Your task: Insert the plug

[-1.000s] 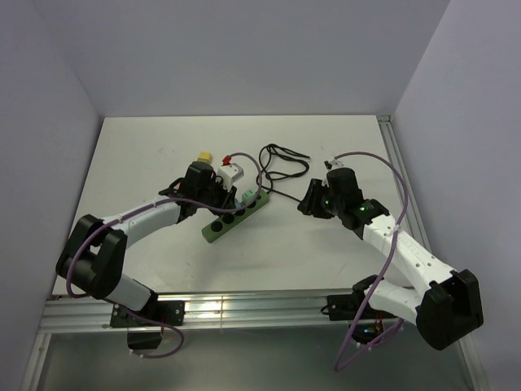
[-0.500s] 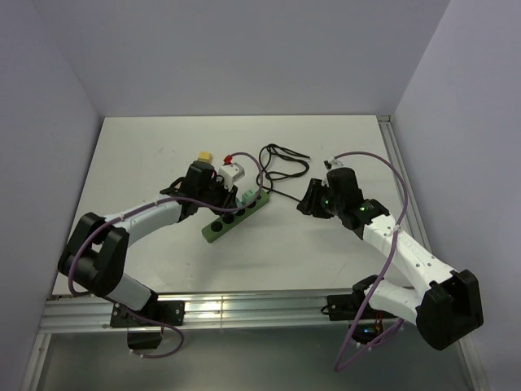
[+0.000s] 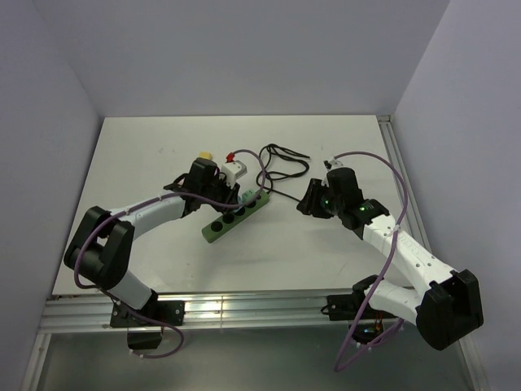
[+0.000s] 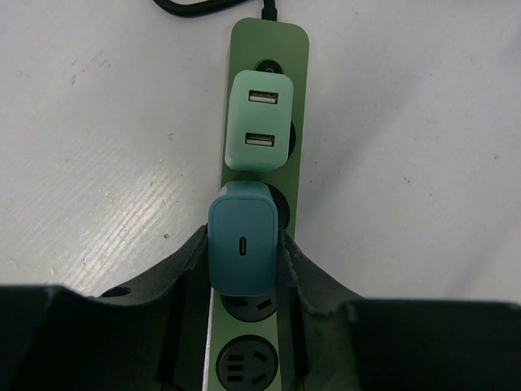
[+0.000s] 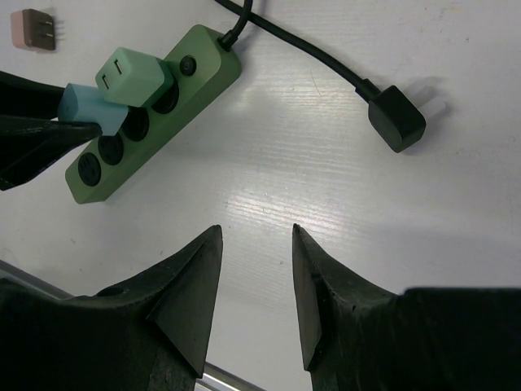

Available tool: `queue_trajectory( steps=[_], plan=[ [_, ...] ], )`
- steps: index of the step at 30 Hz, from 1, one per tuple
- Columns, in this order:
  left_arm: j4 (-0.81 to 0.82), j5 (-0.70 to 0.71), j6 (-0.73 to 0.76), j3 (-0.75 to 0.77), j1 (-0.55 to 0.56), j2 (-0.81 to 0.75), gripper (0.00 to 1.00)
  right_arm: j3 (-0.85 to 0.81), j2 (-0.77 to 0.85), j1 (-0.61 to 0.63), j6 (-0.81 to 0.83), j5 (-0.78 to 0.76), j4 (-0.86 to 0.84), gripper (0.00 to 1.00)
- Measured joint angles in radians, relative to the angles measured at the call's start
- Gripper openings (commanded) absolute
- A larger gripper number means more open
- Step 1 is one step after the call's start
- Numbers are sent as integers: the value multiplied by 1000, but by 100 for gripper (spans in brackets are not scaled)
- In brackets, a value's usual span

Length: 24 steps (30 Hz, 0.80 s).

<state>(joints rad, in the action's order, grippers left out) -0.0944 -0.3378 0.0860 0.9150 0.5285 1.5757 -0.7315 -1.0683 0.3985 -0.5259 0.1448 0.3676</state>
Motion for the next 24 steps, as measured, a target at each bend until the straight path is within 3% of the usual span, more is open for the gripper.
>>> queue_trajectory(
  steps=[24],
  plan=[
    [11, 103, 29, 21, 69, 43, 0, 8, 36, 0, 0, 3, 1, 47]
  ],
)
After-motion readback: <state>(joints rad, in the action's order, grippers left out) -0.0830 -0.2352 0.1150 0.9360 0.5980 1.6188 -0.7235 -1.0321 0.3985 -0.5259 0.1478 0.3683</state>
